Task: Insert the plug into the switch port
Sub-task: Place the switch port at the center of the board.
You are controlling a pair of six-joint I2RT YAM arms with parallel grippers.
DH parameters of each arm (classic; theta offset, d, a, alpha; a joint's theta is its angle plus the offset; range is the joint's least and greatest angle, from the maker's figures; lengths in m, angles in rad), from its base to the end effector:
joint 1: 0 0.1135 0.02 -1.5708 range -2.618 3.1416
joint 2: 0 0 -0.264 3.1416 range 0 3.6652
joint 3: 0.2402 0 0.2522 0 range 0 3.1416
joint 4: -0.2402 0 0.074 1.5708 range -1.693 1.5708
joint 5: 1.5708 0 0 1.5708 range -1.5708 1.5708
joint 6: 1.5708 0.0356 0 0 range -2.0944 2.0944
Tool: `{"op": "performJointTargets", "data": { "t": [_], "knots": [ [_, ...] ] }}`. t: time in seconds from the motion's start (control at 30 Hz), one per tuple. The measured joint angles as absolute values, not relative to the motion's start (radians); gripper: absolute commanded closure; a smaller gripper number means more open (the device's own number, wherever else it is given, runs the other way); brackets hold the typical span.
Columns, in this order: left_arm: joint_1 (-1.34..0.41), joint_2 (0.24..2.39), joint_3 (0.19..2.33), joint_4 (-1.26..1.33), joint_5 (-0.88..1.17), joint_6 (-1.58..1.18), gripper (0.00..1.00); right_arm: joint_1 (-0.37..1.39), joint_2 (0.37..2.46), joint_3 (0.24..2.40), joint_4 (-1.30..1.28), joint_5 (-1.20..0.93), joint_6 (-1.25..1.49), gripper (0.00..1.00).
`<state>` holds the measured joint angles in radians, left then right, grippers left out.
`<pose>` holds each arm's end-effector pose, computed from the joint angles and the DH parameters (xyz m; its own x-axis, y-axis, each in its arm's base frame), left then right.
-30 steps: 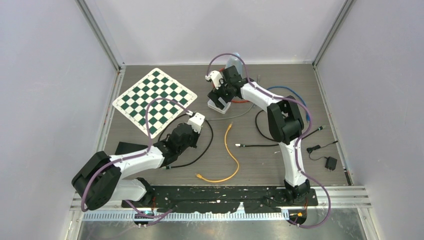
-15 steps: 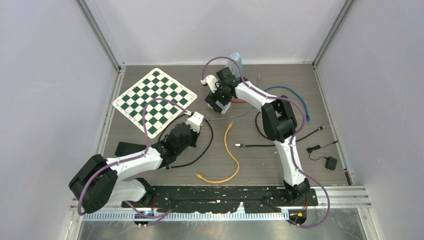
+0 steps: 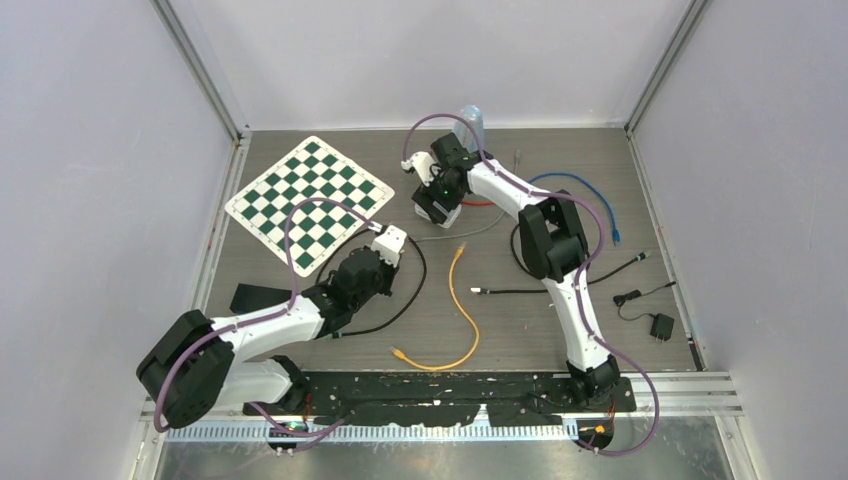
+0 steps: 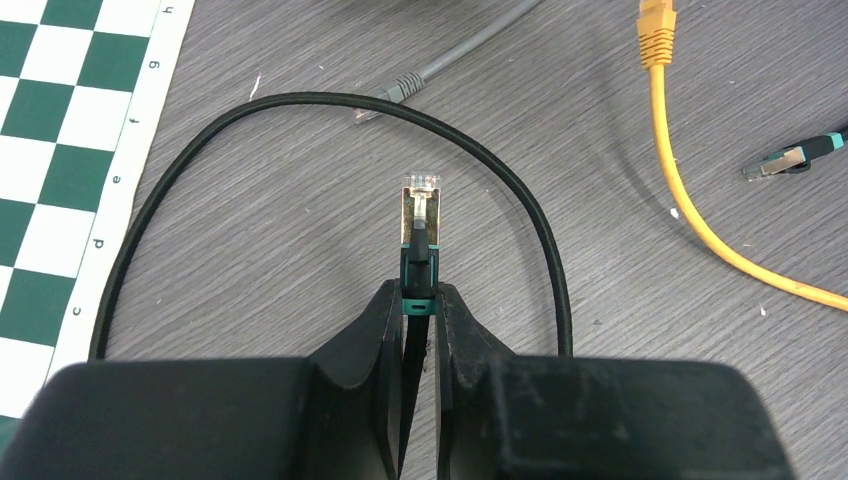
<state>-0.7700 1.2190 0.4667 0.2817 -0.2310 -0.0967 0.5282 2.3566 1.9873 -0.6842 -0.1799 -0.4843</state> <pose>0.1821 -0.1652 0.1885 -0.3753 0.2330 -0.8972 0.4972 0.8674 0.0173 0.4380 0.2629 0.1729 -0.3979 -0.7625 -0.5101 -0.8560 0.5087 -0.0926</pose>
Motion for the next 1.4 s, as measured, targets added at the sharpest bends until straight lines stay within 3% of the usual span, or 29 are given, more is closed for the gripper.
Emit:
{"op": "performJointTargets", "data": {
  "t": [0.17,0.3,0.67,0.93,1.2,1.4],
  "knots": [
    [-0.77,1.219,0.467,0.279,-0.231,-0.098,1.0,0.528,2.349,1.984,-0.686,-0.176,-0.487,0.46],
    [-0.77,1.219,0.467,0.28,-0.231,-0.099,1.0,0.528,2.297,1.935,-0.685,-0.165,-0.482,0.51],
    [-0.77,1.219,0.467,0.281,-0.232,-0.096,1.0,0.528,1.88,1.684,-0.619,-0.145,-0.331,0.53],
    [-0.769,1.219,0.473,0.267,-0.215,-0.068,1.0,0.609,1.57,1.278,-0.51,-0.141,-0.109,0.53],
    [-0.767,1.219,0.476,0.236,-0.125,-0.064,1.0,0.721,1.449,0.959,-0.414,-0.083,0.107,0.56],
    [-0.767,1.25,0.479,0.216,-0.058,-0.063,1.0,0.753,1.452,0.892,-0.36,-0.022,0.198,0.55]
  ]
}}
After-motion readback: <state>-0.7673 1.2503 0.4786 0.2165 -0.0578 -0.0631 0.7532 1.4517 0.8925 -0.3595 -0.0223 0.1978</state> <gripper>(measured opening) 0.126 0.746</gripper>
